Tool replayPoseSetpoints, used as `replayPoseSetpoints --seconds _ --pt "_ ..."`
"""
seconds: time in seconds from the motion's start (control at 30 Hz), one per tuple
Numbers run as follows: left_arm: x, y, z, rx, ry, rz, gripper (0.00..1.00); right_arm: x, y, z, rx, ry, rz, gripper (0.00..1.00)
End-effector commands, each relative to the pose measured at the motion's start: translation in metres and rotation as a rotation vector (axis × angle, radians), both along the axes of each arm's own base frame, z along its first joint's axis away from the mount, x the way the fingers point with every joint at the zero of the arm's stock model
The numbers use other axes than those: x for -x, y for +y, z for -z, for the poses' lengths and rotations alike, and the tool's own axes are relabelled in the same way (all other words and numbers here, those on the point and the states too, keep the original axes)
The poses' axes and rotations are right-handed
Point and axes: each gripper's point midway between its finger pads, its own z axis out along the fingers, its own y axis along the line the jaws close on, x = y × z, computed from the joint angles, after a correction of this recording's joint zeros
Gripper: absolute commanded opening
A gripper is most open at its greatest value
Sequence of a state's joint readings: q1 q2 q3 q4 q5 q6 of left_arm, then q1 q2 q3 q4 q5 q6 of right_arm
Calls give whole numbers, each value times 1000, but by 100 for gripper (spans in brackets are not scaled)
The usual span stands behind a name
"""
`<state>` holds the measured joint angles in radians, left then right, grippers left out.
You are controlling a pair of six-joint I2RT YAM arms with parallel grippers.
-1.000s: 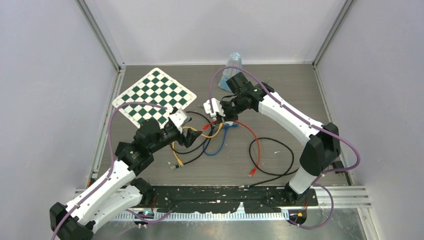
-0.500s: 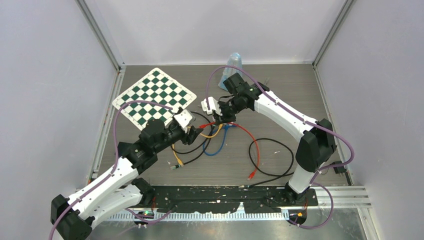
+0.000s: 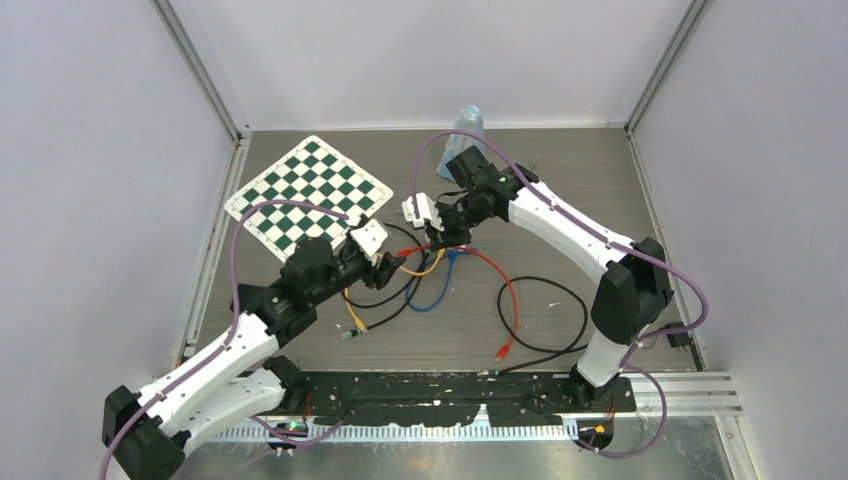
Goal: Insert the plug into the switch port
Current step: Pick up the connector from the center of the board.
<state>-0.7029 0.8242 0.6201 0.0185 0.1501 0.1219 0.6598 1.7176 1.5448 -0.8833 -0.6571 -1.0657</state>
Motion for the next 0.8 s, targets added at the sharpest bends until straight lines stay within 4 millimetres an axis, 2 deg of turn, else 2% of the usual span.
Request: replayPoseSetpoints --seconds 0.0,0.13,0.53,0.6,0.73,0.77 --pt "-6 -2 -12 8 -60 -6 56 -5 12 -18 -53 -13 -5 5" --pt "-10 2 -8 -11 -52 -32 53 -3 13 -17 -55 -4 -5 5" --pt "-9 1 -1 -39 -44 -18 33 -4 14 -13 -49 14 1 5" --pt "-8 0 2 -47 -33 -8 25 -2 12 -11 -45 16 -16 5" --pt "-6 1 6 -59 1 -9 2 -2 12 -11 -48 5 -19 5" --pt "-6 2 8 -63 16 -18 0 -3 12 -12 -46 3 -14 7"
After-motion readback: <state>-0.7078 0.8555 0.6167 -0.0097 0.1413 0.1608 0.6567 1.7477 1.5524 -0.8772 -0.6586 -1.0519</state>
